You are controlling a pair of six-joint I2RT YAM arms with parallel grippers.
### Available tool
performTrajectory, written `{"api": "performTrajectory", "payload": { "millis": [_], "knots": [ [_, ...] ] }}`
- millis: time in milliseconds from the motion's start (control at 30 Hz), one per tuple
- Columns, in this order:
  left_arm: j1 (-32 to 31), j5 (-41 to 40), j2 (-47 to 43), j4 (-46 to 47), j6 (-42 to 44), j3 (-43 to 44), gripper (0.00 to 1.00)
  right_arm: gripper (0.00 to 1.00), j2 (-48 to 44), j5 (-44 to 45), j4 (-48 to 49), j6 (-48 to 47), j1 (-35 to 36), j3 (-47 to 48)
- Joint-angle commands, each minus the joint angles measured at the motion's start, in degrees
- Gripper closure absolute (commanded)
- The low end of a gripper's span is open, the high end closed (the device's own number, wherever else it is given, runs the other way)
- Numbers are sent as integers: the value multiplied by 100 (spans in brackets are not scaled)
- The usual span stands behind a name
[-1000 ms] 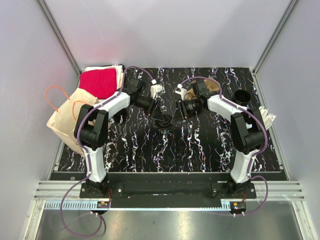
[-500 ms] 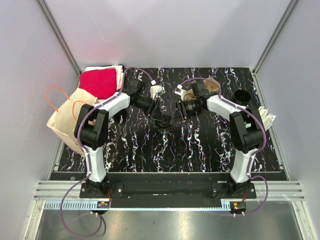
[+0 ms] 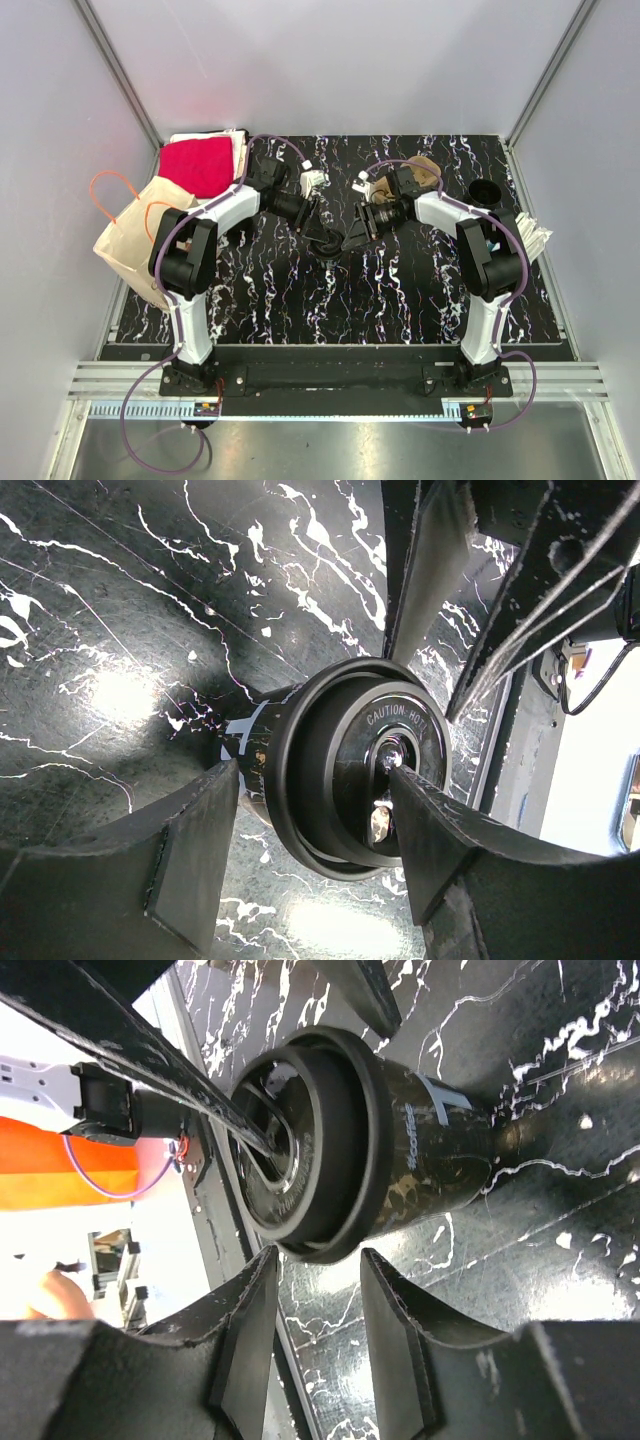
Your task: Pack the takeout coffee
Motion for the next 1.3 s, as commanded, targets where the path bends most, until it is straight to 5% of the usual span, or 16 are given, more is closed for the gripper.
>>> {"api": "performTrajectory", "payload": {
  "millis": [0, 1267],
  "knots": [
    [-25, -128, 2, 188, 89, -111, 36, 56, 16, -310, 208, 27, -96, -106],
    [-192, -594, -332, 214, 397, -507, 37, 74, 605, 489, 568, 405, -79, -273]
  ]
}}
